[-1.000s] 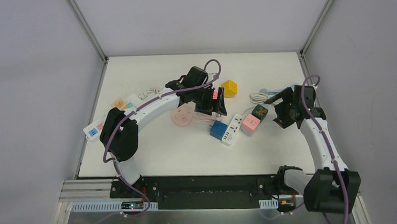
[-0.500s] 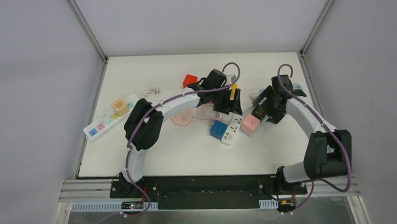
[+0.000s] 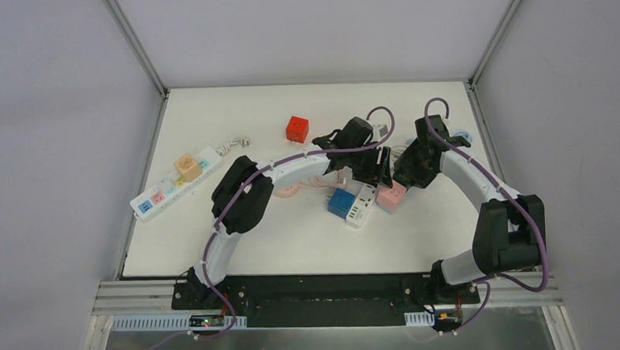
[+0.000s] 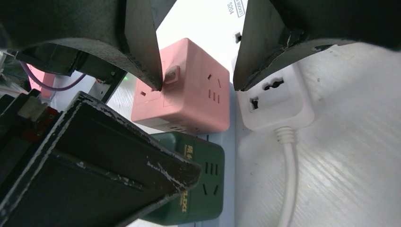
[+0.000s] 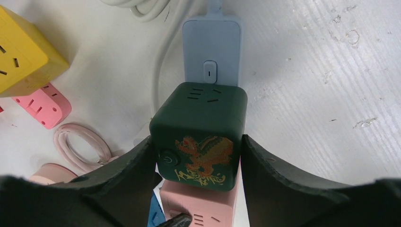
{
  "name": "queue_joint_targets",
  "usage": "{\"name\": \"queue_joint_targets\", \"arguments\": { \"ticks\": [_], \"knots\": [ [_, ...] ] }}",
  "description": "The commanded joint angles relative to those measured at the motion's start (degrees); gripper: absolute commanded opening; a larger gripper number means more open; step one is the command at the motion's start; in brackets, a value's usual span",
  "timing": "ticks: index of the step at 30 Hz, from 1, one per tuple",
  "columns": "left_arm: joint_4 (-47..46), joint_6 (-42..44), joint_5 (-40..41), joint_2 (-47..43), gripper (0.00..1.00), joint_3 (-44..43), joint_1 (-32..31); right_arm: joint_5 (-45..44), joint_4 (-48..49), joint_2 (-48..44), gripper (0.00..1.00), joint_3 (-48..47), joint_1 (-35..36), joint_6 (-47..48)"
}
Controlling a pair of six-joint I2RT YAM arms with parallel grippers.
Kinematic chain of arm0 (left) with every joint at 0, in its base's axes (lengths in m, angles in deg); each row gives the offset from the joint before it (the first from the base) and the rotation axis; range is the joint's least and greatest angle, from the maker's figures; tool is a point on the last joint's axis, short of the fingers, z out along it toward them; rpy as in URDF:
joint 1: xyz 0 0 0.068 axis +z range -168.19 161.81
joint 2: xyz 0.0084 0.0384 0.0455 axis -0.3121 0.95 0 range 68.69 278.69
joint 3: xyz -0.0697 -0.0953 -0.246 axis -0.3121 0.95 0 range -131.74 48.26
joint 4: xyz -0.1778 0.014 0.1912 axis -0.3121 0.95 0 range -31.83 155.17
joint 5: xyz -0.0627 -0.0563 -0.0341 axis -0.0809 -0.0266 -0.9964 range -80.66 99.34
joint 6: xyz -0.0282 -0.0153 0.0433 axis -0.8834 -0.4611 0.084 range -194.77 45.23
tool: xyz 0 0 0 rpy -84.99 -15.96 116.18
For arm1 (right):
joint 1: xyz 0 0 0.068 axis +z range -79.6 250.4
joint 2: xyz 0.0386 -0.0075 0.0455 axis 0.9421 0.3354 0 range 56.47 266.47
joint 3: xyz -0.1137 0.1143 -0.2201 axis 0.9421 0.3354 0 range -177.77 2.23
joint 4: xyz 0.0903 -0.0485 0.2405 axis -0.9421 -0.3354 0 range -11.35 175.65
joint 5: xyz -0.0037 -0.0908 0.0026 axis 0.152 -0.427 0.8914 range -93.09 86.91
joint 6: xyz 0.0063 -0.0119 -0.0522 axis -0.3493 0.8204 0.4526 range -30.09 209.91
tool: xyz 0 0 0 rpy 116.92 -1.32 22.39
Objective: Pull the plug off the socket
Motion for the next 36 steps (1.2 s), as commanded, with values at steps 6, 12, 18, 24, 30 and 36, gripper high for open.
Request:
{"name": "queue_joint_targets", "arguments": {
  "ticks": [6,12,18,24,30,36],
  "knots": [
    [0.0,3.8,-1.2,1.1,0.61,1.2,-2.9,4.1,-2.6,-2.0,0.00,-0.2,1.0,-3.7],
    [3.4,5.0,4.2,2.1,0.55,2.6,-4.1,8.6,-3.1,-2.8,0.00,-1.0,0.1,-4.9],
    [6.2,5.0,9.3,2.6,0.44,3.9,-4.1,15.1,-5.1,-3.9,0.00,-3.0,-4.7,-4.7],
    [12.6,10.4,9.3,5.0,0.42,-1.3,-4.1,20.6,-6.5,-2.3,0.00,-5.6,-7.3,-2.5],
    [14.7,14.0,8.7,6.5,0.40,-1.8,-4.1,8.2,-1.8,-3.6,0.00,-1.2,-2.2,3.6],
    [15.8,14.9,8.6,7.4,0.37,-2.3,-4.1,8.3,3.7,-4.6,0.00,5.3,-1.9,3.3]
  ]
}}
